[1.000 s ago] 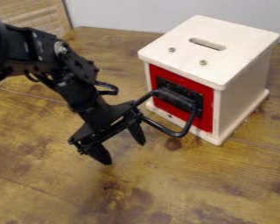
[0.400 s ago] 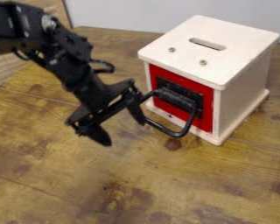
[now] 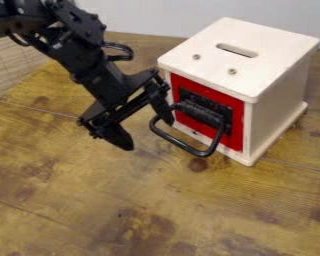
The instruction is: Open the drawer
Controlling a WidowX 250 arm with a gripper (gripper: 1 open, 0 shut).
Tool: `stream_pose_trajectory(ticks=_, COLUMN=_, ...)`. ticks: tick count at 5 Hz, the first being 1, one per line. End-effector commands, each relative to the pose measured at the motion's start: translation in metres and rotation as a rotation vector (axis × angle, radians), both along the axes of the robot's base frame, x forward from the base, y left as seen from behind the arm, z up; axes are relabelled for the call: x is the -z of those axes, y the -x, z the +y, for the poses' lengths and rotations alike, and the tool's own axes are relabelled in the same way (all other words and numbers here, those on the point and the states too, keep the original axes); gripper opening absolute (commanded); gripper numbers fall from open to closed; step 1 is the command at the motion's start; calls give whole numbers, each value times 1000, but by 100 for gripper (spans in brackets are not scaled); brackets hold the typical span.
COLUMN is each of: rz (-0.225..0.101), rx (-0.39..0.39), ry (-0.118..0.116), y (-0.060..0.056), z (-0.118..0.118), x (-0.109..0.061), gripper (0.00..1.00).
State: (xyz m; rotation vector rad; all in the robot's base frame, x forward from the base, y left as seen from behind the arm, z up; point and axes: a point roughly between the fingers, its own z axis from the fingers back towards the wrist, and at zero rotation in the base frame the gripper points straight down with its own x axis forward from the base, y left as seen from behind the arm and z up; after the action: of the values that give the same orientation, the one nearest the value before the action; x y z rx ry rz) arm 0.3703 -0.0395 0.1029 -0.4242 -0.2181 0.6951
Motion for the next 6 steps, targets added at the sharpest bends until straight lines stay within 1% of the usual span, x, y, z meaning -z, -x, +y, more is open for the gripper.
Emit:
stream_pose_trajectory(ticks=1, rz=-115, rx=-34, ry=15, y=-4, z=7, x=-43, gripper=100)
stream_pose_trajectory(ticks=3, rz=-141, rx=-126, ry=34, y=0, z=16, x=-47, gripper=100)
stream_pose_trajectory(ticks=4, rz=-159, rx=-195, ry=45, y=1, z=20, x=-49, gripper=100)
stream_pose_trajectory(ticks=5, rz=-178, rx=-238, ry=46, y=1, z=24, x=-55, gripper=100)
stream_pose_trajectory(ticks=6, rz=-188, rx=-277, ry=43, y=1, z=22, x=-69, gripper=100)
